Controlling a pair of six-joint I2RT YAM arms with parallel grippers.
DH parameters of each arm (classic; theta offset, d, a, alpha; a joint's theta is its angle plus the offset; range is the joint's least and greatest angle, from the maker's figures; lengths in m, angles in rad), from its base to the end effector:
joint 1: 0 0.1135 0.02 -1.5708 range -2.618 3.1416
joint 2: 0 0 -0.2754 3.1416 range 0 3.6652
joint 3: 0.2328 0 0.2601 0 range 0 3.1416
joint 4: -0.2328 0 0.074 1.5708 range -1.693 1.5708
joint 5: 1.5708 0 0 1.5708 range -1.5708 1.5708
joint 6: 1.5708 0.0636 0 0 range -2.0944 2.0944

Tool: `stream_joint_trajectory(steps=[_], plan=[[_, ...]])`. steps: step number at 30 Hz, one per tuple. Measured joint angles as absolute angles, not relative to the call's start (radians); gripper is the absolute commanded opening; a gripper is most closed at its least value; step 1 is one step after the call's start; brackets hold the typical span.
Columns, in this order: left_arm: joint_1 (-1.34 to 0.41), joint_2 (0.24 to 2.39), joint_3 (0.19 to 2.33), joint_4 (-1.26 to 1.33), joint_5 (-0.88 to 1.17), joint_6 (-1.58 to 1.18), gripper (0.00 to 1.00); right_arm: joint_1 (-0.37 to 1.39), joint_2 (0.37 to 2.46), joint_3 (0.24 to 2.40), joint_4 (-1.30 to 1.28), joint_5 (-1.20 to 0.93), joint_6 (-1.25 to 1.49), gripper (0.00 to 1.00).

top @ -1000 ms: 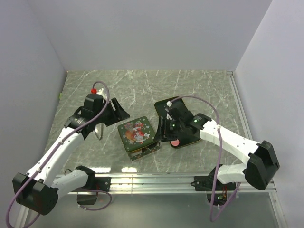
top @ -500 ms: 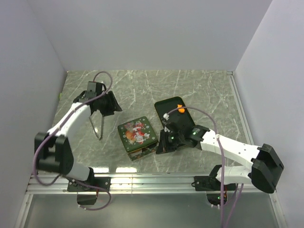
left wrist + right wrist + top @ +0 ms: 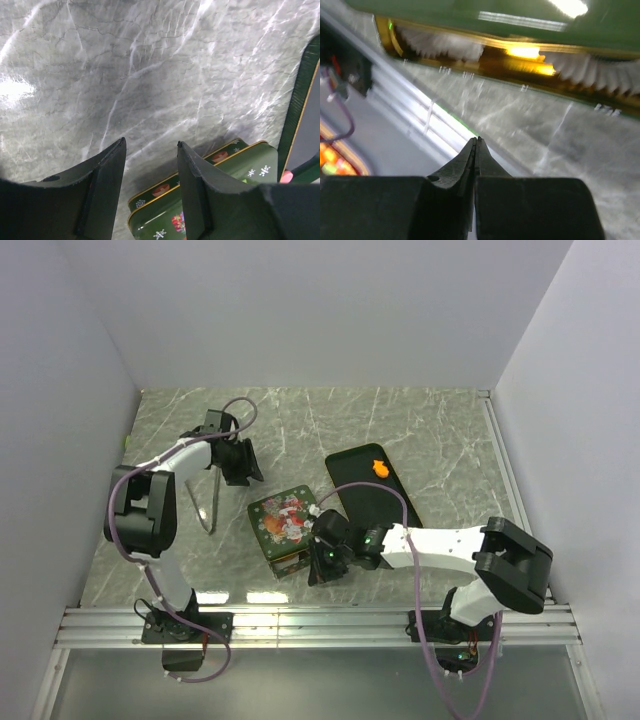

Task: Pack the cookies

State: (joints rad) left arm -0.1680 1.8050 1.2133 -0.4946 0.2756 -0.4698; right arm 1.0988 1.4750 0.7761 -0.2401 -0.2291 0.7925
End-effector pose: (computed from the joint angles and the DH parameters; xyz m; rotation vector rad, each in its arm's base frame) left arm 0.3820 -0.0823 0.1704 -0.3157 2.6948 -0.5672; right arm 0.1264 0.2794 0.1610 -0.5319 2.7547 0.9318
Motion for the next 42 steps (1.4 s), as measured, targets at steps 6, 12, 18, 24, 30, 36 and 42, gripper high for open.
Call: stream_joint_trajectory(steps=[6, 12, 18, 24, 30, 36, 42], plan=[[-0.183, 1.810, 1.219, -0.493, 0.276, -0.455, 0.50, 1.142, 1.489, 0.776, -0.183, -0.065, 0.793, 0.00], [-0.208, 1.816, 1.237, -0.503, 0.277, -0.430, 0.50, 1.165, 1.546, 0.778, -0.172, 0.086, 0.793, 0.00], [-0.241, 1.847, 1.265, -0.536, 0.273, -0.389, 0.49, 1.169, 1.552, 0.780, -0.172, 0.189, 0.805, 0.00], [-0.287, 1.850, 1.265, -0.571, 0.255, -0.377, 0.48, 1.187, 1.551, 0.780, -0.173, 0.257, 0.821, 0.00], [-0.338, 1.842, 1.254, -0.579, 0.245, -0.379, 0.48, 1.193, 1.551, 0.784, -0.175, 0.285, 0.823, 0.00], [-0.358, 1.773, 1.204, -0.580, 0.216, -0.387, 0.48, 1.194, 1.552, 0.802, -0.191, 0.298, 0.825, 0.00], [-0.360, 1.703, 1.177, -0.581, 0.195, -0.414, 0.48, 1.198, 1.569, 0.841, -0.200, 0.299, 0.826, 0.00]])
